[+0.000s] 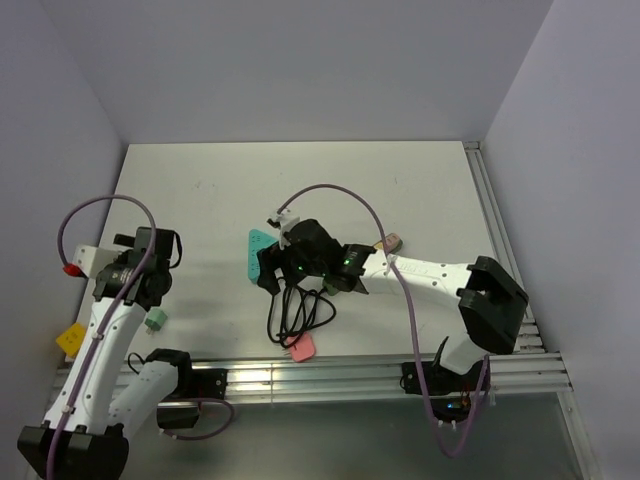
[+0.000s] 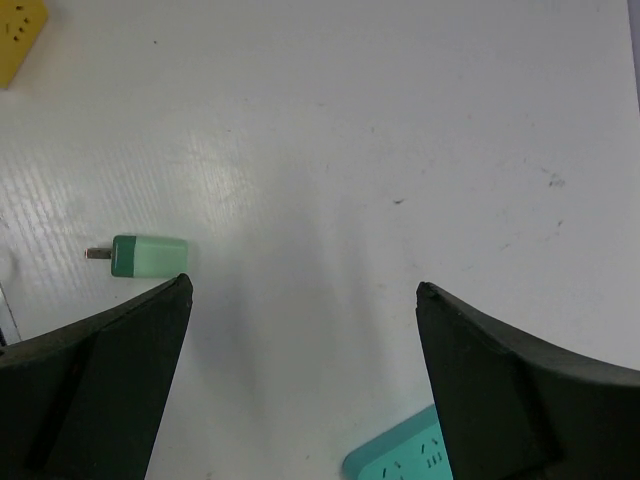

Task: Insert the plug
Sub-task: Pick up the plug from the corner of the board.

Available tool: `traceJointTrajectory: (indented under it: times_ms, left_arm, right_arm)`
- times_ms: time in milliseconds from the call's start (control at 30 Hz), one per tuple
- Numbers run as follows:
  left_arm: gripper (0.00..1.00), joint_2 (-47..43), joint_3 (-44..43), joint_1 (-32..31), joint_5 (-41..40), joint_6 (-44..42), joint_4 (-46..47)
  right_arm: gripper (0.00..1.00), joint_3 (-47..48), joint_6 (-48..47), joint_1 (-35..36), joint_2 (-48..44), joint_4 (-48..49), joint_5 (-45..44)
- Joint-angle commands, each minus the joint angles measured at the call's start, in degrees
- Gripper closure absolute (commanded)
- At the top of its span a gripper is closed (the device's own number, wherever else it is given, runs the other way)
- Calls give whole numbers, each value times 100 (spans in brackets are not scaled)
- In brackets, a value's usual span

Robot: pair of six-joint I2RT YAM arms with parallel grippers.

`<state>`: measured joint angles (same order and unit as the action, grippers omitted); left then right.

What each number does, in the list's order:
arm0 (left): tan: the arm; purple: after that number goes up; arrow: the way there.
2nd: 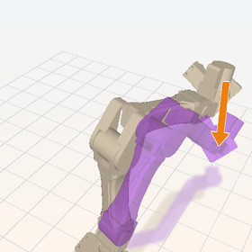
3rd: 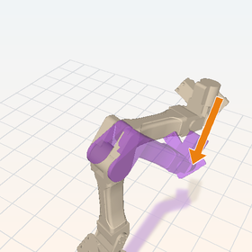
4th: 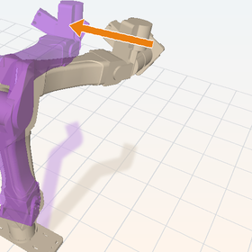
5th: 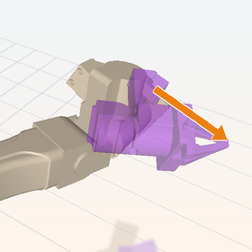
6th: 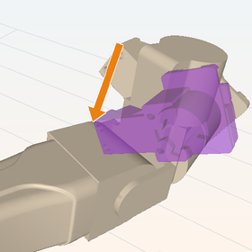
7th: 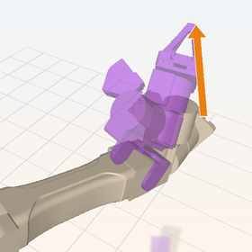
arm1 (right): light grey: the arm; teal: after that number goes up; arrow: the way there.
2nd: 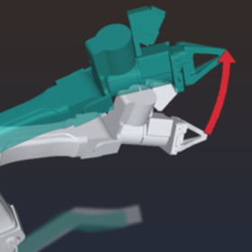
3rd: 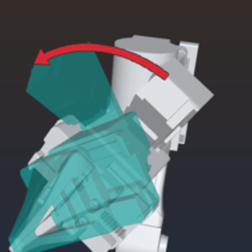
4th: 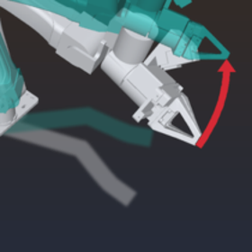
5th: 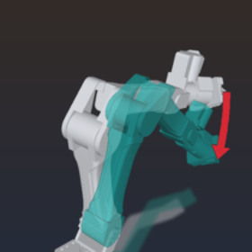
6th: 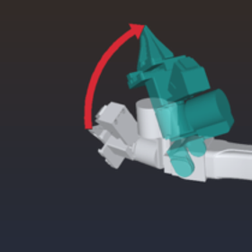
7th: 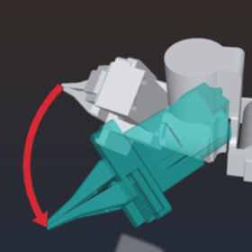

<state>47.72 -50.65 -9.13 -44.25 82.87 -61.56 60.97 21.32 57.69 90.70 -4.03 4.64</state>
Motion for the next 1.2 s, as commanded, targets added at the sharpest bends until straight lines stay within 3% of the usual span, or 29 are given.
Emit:
traceJointTrajectory:
  times_ms: [0,167,267,367,500,533,633,800,1000,1167]
  left_arm:
    - [0,131,73,252,-392,713,-279]
    - [1,972,293,1341,679,28,505]
    - [1,1387,284,2674,1319,-411,776]
    - [3,1363,337,3301,1184,-308,620]
    - [5,678,556,3321,368,746,75]
    - [5,529,652,3321,199,1366,-65]
    - [5,80,671,3382,31,1714,-330]
    - [3,8,943,3716,346,1337,346]
    - [3,343,899,3795,-92,2022,240]
    - [3,764,961,4233,197,1461,979]
  right_arm:
    - [10,249,-243,32,-394,218,20]
    - [10,-497,-102,14,-1088,833,256]
    - [9,-962,-32,14,-1484,1089,204]
    - [9,-1087,12,5,-1677,1062,160]
    - [9,-1043,30,-47,-1766,1089,291]
    - [9,-1035,21,-56,-1766,1071,291]
    - [9,-1122,12,-91,-1783,1115,309]
    - [9,-1184,144,-241,-1783,1238,581]
    - [9,-1193,206,-276,-1959,1264,669]
    - [9,-1298,293,-355,-2012,1396,836]
